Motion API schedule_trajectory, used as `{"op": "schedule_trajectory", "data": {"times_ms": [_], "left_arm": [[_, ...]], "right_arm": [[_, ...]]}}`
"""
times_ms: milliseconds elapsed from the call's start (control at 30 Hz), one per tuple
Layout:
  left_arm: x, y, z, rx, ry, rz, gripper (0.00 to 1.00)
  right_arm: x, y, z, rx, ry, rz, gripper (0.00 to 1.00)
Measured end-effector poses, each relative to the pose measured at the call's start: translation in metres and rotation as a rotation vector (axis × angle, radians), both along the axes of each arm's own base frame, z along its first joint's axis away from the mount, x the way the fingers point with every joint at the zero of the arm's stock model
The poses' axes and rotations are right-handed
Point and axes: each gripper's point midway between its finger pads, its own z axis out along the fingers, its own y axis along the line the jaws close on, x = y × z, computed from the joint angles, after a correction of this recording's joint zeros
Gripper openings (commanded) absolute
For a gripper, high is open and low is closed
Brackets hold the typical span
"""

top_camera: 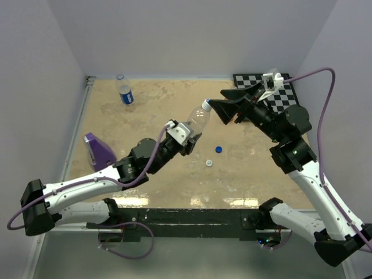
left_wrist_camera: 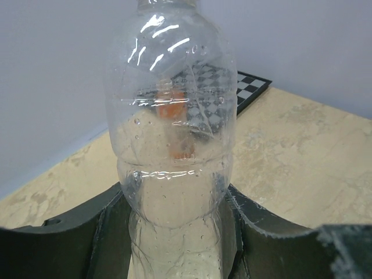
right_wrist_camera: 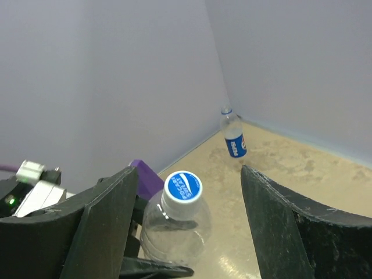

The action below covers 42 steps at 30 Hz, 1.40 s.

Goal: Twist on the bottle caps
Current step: Screw the bottle cap onto the plastic bottle.

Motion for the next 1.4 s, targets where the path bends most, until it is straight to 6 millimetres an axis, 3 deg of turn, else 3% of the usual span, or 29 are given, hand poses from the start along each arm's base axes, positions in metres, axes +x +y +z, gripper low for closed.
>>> {"op": "schedule_trajectory", "data": {"times_ms": [167,533,733,1000,1167,1267,1367,1400], "left_arm": [[0.0,0.012,0.004,-0.01,0.005,-0.118,0.0],[-0.019,0.027,-0.02,0.137,0.04,-0.322,0.0],[-0.031,0.024,-0.03,0.182,0.048,-0.405,0.0],[-0.038,0.022,-0.028,0.192,0.036,-0.451,0.0],[-0.038,0.022,-0.024,0.189,0.029,-0.454,0.0],[-0.038,0.022,-0.023,0.189,0.027,-0.454,0.0],[-0.038,0.022,-0.023,0.202,0.014,-0.457,0.0],[-0.037,0.023,-0.023,0.204,0.013,-0.454,0.0]], "right_arm": [[-0.006,-0.016,0.007,-0.088,-0.119,0.056,0.77],[-0.037,0.002,-0.036,-0.418,-0.266,0.353,0.77],[-0.05,0.008,-0.052,-0.464,-0.305,0.475,0.74],[-0.052,0.013,-0.065,-0.477,-0.293,0.552,0.64],[-0.056,0.013,-0.064,-0.479,-0.302,0.573,0.47],[-0.06,0.013,-0.063,-0.477,-0.312,0.594,0.29],[-0.063,0.014,-0.063,-0.473,-0.308,0.612,0.01],[-0.063,0.014,-0.063,-0.474,-0.308,0.615,0.0]]}}
